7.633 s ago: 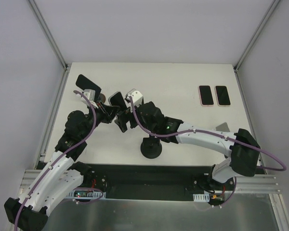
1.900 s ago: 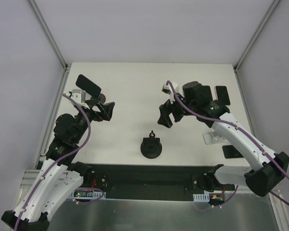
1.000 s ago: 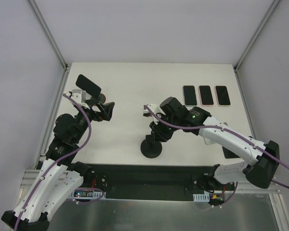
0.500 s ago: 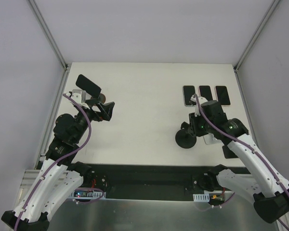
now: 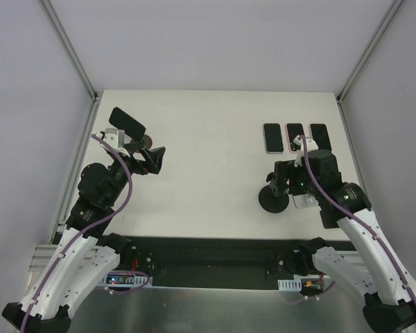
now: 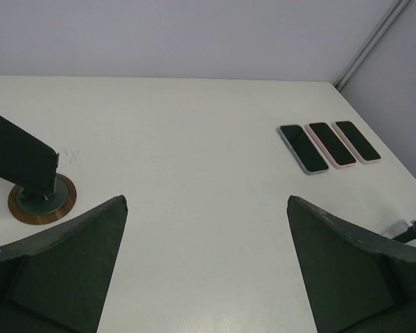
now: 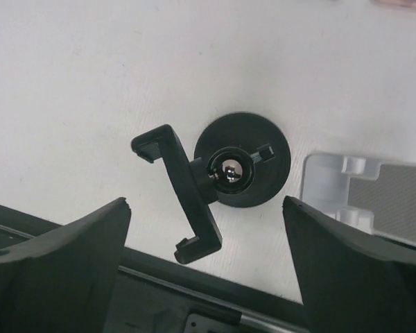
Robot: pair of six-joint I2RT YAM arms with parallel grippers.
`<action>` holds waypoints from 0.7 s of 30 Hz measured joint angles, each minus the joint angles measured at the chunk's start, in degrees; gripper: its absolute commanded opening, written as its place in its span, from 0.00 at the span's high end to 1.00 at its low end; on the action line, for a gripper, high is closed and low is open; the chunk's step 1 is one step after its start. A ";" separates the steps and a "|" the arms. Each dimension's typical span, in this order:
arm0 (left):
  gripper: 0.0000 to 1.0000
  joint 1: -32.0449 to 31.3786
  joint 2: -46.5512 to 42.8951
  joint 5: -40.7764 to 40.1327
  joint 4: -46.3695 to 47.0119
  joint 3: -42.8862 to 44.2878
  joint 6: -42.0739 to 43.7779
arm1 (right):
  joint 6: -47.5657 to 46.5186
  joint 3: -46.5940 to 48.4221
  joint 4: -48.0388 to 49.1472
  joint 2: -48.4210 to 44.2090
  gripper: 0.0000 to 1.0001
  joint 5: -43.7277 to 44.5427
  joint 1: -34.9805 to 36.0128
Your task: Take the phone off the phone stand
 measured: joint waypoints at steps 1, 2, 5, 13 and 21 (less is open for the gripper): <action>0.02 0.00 0.15 -0.02 0.00 0.00 0.00 | -0.35 0.00 0.81 -1.42 0.03 -0.07 0.00; 0.01 0.00 0.37 -0.04 -0.07 0.00 0.00 | -0.74 0.00 1.60 -2.91 0.04 -0.15 0.00; 0.01 0.00 1.20 -0.83 -0.44 0.04 0.02 | -2.05 0.63 2.91 -7.41 0.04 -0.13 0.00; 0.01 0.11 4.72 -9.62 -1.99 0.63 0.11 | -5.90 -0.76 8.68 -22.21 0.04 6.88 0.00; 0.01 6.40 15.43 -22.18 -4.42 2.75 -0.98 | -7.43 -11.72 13.40 -40.72 0.04 15.15 0.00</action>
